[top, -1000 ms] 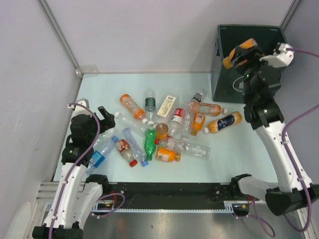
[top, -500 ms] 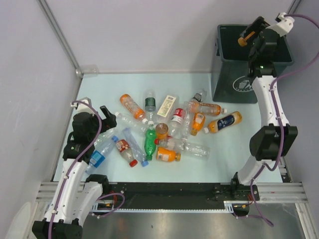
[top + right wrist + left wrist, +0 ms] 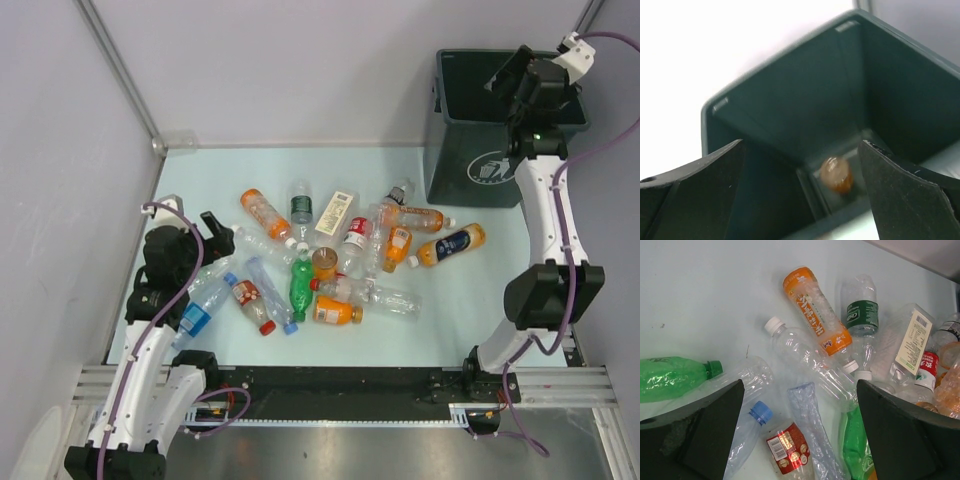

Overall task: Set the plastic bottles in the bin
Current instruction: Place the plastic bottle in the trash bin.

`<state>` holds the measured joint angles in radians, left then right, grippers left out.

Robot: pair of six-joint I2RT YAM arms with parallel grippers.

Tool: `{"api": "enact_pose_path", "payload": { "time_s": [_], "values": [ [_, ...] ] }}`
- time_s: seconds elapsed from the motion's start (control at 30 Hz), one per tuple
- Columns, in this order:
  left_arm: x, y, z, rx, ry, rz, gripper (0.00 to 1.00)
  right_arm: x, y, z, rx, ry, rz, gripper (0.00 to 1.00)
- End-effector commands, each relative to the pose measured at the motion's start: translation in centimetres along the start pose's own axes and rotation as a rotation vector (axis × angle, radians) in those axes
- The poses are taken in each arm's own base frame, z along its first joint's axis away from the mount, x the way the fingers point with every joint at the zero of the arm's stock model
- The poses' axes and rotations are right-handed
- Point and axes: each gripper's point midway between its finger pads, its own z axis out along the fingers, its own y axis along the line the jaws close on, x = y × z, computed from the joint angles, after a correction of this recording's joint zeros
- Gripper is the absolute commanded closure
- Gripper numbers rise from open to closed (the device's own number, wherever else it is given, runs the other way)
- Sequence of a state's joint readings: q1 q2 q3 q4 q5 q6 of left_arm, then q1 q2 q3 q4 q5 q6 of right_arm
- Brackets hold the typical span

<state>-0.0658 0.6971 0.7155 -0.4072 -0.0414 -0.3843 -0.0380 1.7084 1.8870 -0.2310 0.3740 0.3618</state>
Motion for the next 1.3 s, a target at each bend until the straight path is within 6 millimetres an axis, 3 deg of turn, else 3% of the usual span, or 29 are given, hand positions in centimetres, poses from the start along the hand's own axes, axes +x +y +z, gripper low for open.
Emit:
{"api": "enact_pose_path", "payload": {
  "time_s": [0.0, 0.07, 0.13, 0.17, 0.2, 0.27, 0.3, 0.4, 0.43, 0.5, 0.53, 0.73, 0.8, 0.97, 1.0, 1.1, 1.27],
  "values": [
    [-0.7, 0.2, -0.6, -0.015, -0.017, -0.015, 0.0, -2.5, -1.7, -5.8, 0.023, 0.032, -0.017, 0.0],
    [-0.5, -0.2, -0.6, 0.005, -0.002, -0.016, 0.0, -0.1, -2.6, -7.3, 0.015, 0.108, -0.021, 0.0],
    [-0.2, -0.5, -0.6, 0.024, 0.012, -0.016, 0.0, -0.5, -2.1, -10.5, -0.061, 0.122, 0.006, 0.0],
    [-0.2, -0.5, -0.7, 0.025, 0.01, -0.016, 0.0, 2.0, -2.8, -11.2, -0.069, 0.179, -0.005, 0.0],
    [0.1, -1.2, -0.8, 0.063, 0.022, -0.016, 0.0, 1.8, -2.5, -13.1, -0.105, 0.187, 0.0, 0.0],
    [0.1, -1.3, -0.8, 0.068, 0.026, -0.016, 0.0, 4.3, -2.4, -14.8, -0.147, 0.264, -0.031, 0.01],
    [0.0, -1.3, -0.8, 0.071, 0.022, -0.014, 0.0, 5.5, -1.1, -16.7, -0.199, 0.308, -0.055, 0.0],
    [0.0, -1.5, -0.9, 0.08, 0.024, -0.014, 0.0, 9.0, 0.5, -19.5, -0.27, 0.402, -0.143, 0.01],
    [0.1, -1.6, -0.9, 0.084, 0.027, -0.016, 0.0, 10.5, 2.4, -21.4, -0.335, 0.436, -0.174, 0.0],
    [0.1, -1.6, -0.9, 0.086, 0.028, -0.016, 0.0, 13.2, 3.1, -23.1, -0.372, 0.492, -0.23, 0.0],
    [0.1, -1.5, -0.9, 0.084, 0.027, -0.016, 0.0, 14.2, 4.5, -24.9, -0.432, 0.512, -0.252, 0.0],
    [0.1, -1.7, -0.9, 0.092, 0.028, -0.013, 0.0, 19.5, 5.9, -30.0, -0.614, 0.597, -0.311, 0.0],
    [0.2, -1.7, -0.9, 0.094, 0.031, -0.013, 0.0, 20.4, 6.7, -32.0, -0.713, 0.611, -0.333, 0.0],
    [0.2, -1.8, -0.9, 0.1, 0.029, -0.014, 0.0, 24.9, 7.2, -37.3, -0.949, 0.742, -0.44, 0.0],
    [0.1, -1.8, -0.9, 0.101, 0.026, -0.014, 0.0, 25.8, 7.7, -39.1, -1.029, 0.777, -0.455, 0.0],
    [0.3, -1.7, -0.8, 0.097, 0.031, -0.016, 0.0, 27.7, 8.0, -41.7, -1.162, 0.824, -0.508, 0.0],
    [0.3, -1.9, -0.8, 0.107, 0.032, -0.016, 0.0, 30.5, 8.0, -42.5, -1.204, 0.881, -0.568, 0.0]
  ]
}}
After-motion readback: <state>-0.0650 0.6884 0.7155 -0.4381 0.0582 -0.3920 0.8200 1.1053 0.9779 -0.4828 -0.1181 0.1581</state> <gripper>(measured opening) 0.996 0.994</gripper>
